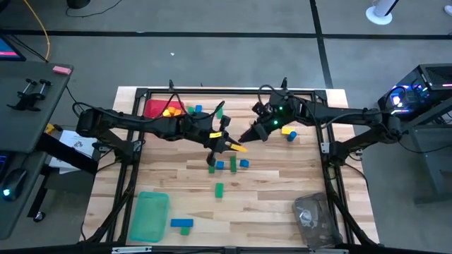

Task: Sort blocks
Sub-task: Put the yellow block into the red bin

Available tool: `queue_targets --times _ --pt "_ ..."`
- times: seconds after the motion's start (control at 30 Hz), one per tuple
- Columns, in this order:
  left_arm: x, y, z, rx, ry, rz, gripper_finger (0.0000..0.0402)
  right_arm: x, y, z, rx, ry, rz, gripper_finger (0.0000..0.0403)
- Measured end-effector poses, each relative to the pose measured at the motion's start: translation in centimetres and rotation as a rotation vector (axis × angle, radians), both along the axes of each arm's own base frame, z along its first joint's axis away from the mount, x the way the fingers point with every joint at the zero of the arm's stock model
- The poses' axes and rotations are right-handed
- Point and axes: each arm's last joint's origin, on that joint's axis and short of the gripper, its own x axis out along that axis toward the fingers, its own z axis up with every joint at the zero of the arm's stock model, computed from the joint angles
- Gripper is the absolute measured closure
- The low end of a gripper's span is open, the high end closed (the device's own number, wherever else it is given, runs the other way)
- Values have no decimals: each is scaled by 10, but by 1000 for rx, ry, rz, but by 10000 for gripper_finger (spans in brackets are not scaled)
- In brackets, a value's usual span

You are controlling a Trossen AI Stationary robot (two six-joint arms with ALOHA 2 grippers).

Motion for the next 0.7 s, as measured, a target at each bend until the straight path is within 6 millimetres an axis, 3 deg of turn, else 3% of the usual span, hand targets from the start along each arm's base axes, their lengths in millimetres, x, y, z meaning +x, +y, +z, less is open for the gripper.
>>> queue_targets --times 0.17,0.33,0.53,0.7 --pt "-19 7 -1 -80 173 111 374 -2 -15 3 -58 -48 -29 233" --pt "-74 -1 6 -377 509 316 374 -5 -31 0 -151 -53 -53 203" --pt "-141 -62 35 -858 749 440 374 -10 -53 -6 -239 -9 -183 203" --pt "-180 -128 26 -978 1022 620 374 -12 -64 -13 -242 37 -202 203"
